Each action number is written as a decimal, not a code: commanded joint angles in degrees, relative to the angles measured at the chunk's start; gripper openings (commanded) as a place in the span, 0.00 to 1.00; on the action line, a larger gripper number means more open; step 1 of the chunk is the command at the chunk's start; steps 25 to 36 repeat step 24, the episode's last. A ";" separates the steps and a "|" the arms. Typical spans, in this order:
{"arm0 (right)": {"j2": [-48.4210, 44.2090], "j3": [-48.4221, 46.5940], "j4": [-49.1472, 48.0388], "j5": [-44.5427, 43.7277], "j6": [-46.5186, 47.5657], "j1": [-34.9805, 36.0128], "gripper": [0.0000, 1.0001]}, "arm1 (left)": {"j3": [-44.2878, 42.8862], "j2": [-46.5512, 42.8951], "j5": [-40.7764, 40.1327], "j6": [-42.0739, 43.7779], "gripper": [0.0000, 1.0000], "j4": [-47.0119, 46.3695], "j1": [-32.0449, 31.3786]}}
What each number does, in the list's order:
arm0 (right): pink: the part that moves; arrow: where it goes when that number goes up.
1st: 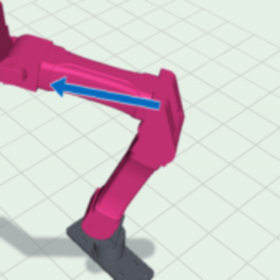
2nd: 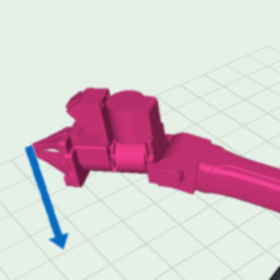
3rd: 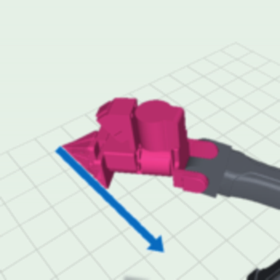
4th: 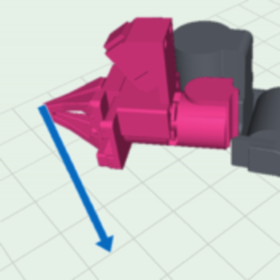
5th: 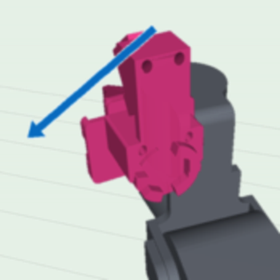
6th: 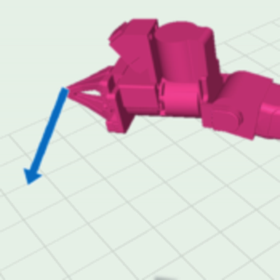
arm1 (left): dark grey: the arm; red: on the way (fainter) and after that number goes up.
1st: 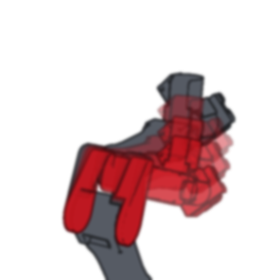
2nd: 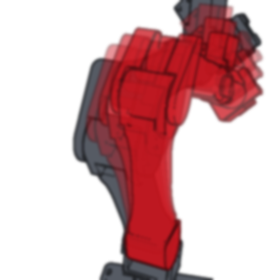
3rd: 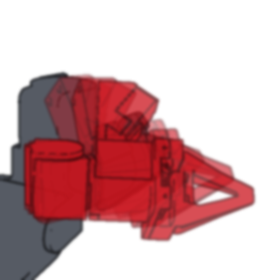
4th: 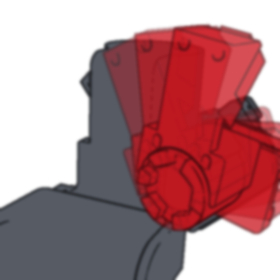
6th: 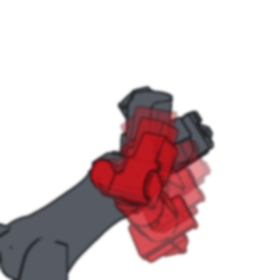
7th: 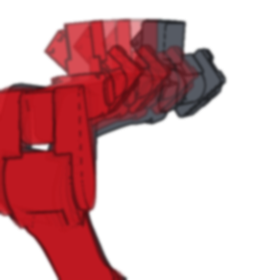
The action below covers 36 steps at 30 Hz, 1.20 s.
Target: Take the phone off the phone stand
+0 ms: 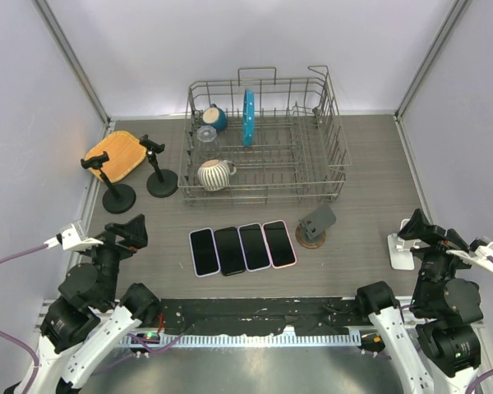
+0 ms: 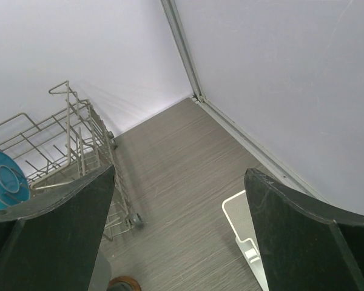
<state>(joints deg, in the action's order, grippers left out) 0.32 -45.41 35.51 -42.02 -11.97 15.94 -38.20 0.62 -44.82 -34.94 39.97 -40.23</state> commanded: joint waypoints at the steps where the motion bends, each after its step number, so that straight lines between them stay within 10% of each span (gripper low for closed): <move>1: -0.14 0.67 -2.28 -4.03 -0.25 1.10 0.93 | -1.61 -3.26 -0.19 3.29 1.00 -3.67 -0.03; 36: -0.14 3.13 -0.70 -4.48 -3.94 2.69 0.91 | 1.46 -3.17 9.57 7.34 1.00 -8.06 3.31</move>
